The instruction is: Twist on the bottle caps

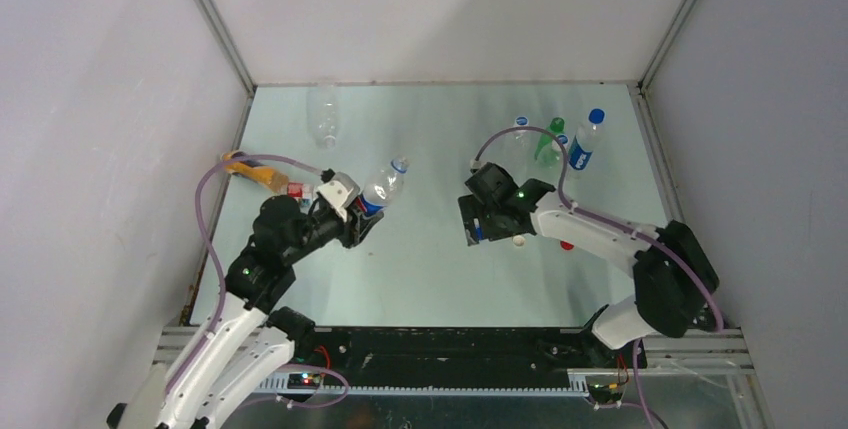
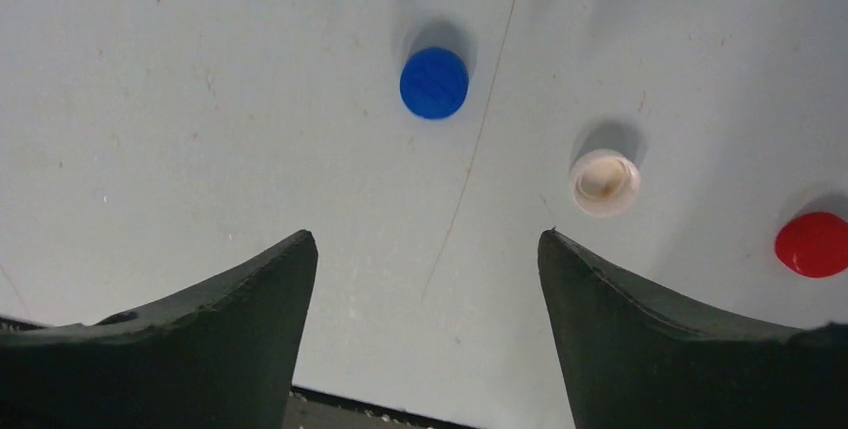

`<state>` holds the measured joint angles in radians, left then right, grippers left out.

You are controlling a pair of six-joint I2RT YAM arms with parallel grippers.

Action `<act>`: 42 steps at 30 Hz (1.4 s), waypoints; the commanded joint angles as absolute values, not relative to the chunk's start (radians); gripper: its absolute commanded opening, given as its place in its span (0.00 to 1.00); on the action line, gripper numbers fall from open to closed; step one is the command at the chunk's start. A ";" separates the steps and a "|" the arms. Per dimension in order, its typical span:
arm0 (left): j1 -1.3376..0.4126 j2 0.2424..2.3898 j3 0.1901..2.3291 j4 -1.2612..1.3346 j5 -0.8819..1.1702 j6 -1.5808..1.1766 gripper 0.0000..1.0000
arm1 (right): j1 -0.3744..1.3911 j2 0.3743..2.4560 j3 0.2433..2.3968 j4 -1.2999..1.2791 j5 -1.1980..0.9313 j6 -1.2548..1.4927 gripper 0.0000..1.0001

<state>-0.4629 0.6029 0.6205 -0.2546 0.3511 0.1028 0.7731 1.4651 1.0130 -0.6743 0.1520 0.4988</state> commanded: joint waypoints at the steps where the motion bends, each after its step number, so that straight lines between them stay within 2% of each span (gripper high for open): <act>1: -0.469 0.550 0.599 -0.208 0.367 0.212 0.48 | 0.777 1.560 1.098 -0.607 0.233 0.594 0.78; 7: -0.469 0.520 0.563 -0.158 0.403 0.221 0.48 | 0.778 1.659 1.113 -0.574 0.259 0.667 0.67; 15: -0.469 0.537 0.527 -0.078 0.494 0.194 0.48 | 0.761 1.756 1.150 -0.566 0.255 0.731 0.61; 19: -0.470 0.531 0.508 -0.061 0.497 0.187 0.48 | 0.752 1.778 1.151 -0.571 0.257 0.738 0.54; 33: -0.484 0.566 0.502 -0.041 0.518 0.185 0.47 | 0.734 1.826 1.138 -0.578 0.283 0.747 0.52; 42: -0.485 0.586 0.511 -0.058 0.526 0.207 0.48 | 0.752 1.831 1.139 -0.595 0.270 0.735 0.34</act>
